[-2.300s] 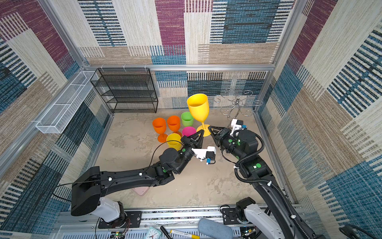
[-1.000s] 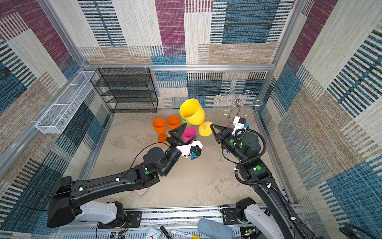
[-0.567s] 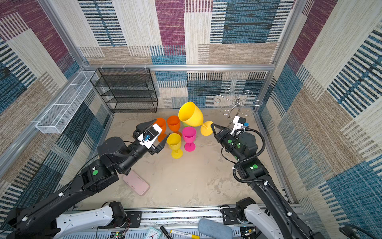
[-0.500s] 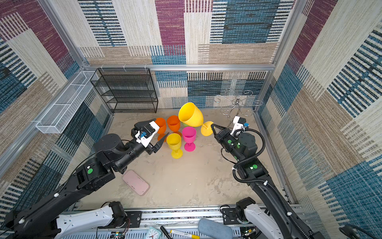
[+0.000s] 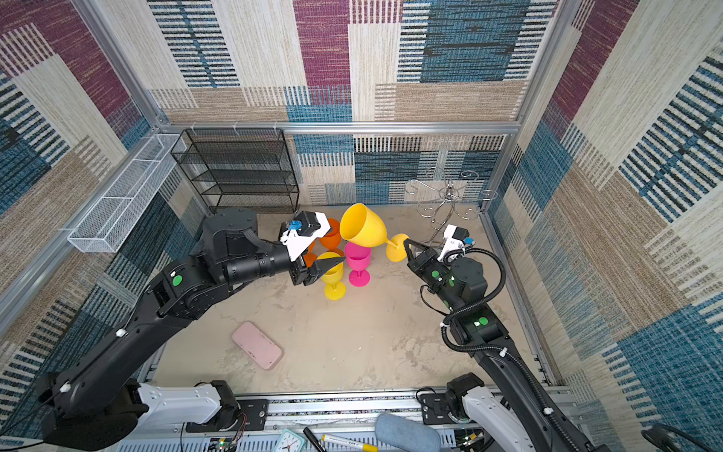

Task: Take the wine glass off the wine glass rack
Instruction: Pick up the wine glass from the wine glass rack, then place the wine glass at the center of the table.

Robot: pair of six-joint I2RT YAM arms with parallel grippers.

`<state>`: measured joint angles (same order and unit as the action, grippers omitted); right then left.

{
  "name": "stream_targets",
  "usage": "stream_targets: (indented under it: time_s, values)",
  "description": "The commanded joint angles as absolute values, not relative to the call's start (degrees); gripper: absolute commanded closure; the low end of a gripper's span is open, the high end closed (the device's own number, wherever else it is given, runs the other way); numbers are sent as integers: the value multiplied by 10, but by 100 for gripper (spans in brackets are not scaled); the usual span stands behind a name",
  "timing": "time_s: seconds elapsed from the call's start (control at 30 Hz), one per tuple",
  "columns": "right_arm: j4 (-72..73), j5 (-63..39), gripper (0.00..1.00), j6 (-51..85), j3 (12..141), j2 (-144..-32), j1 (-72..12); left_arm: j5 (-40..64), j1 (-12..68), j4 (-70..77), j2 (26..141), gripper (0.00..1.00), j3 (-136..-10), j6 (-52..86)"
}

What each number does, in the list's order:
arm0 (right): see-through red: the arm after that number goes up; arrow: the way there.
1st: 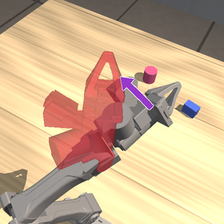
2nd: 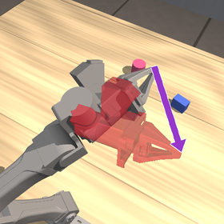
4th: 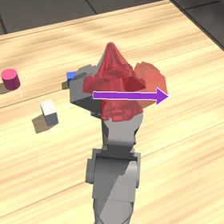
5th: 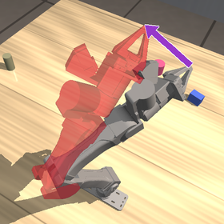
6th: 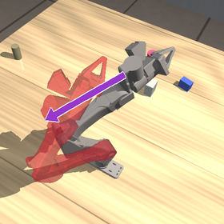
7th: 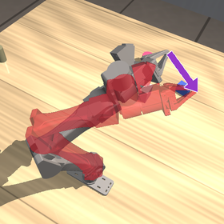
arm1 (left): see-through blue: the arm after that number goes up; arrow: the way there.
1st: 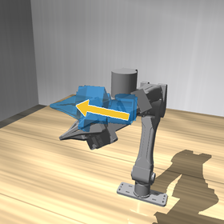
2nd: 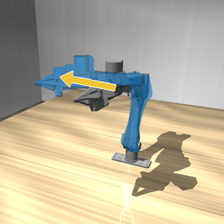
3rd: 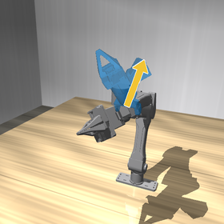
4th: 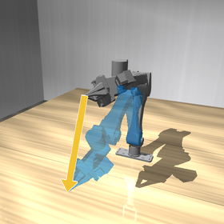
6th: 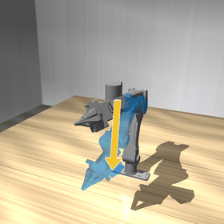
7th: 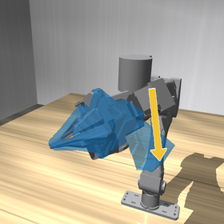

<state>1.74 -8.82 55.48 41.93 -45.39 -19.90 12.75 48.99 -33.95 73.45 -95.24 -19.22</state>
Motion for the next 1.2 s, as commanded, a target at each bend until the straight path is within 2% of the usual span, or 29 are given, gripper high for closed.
stream_targets:
  time_s: [0.0, 0.13, 0.27, 0.4, 0.43, 0.5, 0.53, 0.57, 0.63, 0.7, 0.77, 0.83, 0.97, 1.17]
  values:
    - [26, -82, 100, 539, 419, -451, -199, 168, 487, -359, 760, 28, -976, -187]
    - [25, -82, 100, 534, 419, -451, -199, 185, 487, -362, 798, 31, -1000, -188]
    - [21, -80, 100, 530, 419, -451, -199, 199, 487, -359, 819, 42, -1012, -184]
    - [21, -79, 100, 527, 419, -452, -199, 204, 486, -359, 828, 66, -1013, -181]
    - [20, -80, 100, 526, 419, -452, -199, 204, 485, -360, 830, 75, -1015, -178]
    - [19, -80, 100, 521, 422, -454, -199, 205, 481, -365, 833, 100, -1020, -166]
    - [19, -81, 100, 516, 423, -455, -199, 214, 478, -369, 835, 100, -1024, -157]
    - [19, -82, 94, 512, 425, -456, -199, 219, 476, -371, 835, 100, -1026, -152]
    - [17, -84, 71, 497, 432, -458, -199, 220, 468, -373, 830, 100, -1024, -140]
    - [15, -84, 53, 482, 439, -459, -199, 221, 460, -376, 820, 100, -1022, -131]
    - [12, -83, 38, 465, 446, -459, -199, 227, 449, -384, 809, 100, -1021, -120]
    - [8, -80, 28, 448, 452, -459, -199, 229, 437, -401, 796, 100, -1020, -109]
    - [4, -74, 20, 420, 460, -460, -199, 210, 413, -435, 763, 100, -1009, -89]
    - [-1, -72, 18, 392, 467, -470, -199, 185, 320, -498, 699, 100, -975, -40]
